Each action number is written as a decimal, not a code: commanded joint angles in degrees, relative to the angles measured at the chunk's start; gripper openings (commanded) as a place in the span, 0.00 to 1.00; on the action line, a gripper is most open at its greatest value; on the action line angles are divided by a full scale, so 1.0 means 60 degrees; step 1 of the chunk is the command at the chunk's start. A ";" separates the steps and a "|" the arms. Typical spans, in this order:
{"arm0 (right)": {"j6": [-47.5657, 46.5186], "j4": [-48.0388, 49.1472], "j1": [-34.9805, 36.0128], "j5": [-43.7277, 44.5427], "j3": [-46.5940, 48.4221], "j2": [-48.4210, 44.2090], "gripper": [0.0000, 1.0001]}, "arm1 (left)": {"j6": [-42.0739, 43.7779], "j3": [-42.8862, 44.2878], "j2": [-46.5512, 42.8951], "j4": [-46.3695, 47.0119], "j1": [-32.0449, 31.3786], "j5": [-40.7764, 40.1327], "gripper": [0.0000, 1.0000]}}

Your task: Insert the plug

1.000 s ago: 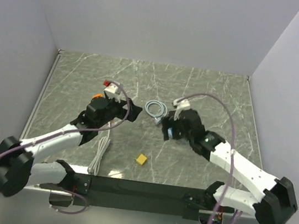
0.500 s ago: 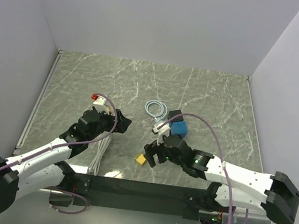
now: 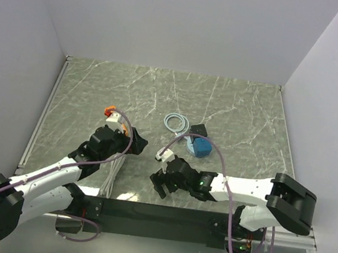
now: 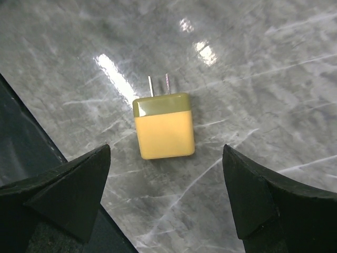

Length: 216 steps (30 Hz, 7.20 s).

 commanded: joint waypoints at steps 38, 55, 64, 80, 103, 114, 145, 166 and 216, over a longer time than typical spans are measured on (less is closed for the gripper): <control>-0.1876 -0.0167 0.0808 0.2041 0.0491 -0.1955 0.35 | -0.1867 -0.0642 0.0364 0.3462 -0.0708 0.6267 0.99; -0.1934 0.0096 0.1086 0.2233 0.0228 -0.2687 0.35 | -0.1998 -0.0480 0.1667 0.4207 -0.1353 0.5885 0.76; -0.1818 0.0067 0.1101 0.2261 0.0067 -0.2790 0.35 | -0.2350 -0.0494 0.2517 0.5364 -0.1485 0.6207 0.37; -0.1158 -0.0826 0.1116 0.3697 -0.0548 -0.4823 0.90 | -0.2278 -0.0143 0.2138 0.5820 -0.1456 0.5535 0.00; 0.2224 0.6919 -0.3513 -0.4328 -0.2013 -0.5926 0.89 | -0.1691 -0.0538 -0.0764 0.6887 -0.1324 0.3747 0.00; 0.3734 0.9690 -0.3762 -0.5603 -0.2218 -0.4431 0.81 | -0.1618 -0.0158 -0.0339 0.7753 -0.1339 0.4127 0.00; 0.3369 1.0864 -0.3909 -0.5824 -0.1882 -0.3331 0.57 | -0.1823 -0.0084 0.0497 0.9027 -0.1559 0.4699 0.00; 0.3530 1.1756 -0.3923 -0.6073 -0.1998 -0.3346 0.04 | -0.1764 0.0179 0.0877 0.8722 -0.1617 0.4582 0.04; 0.0307 0.5663 -0.4553 -0.4461 -0.1149 -0.6613 0.00 | -0.0182 0.4764 0.6266 -0.0656 0.3114 -0.4120 0.99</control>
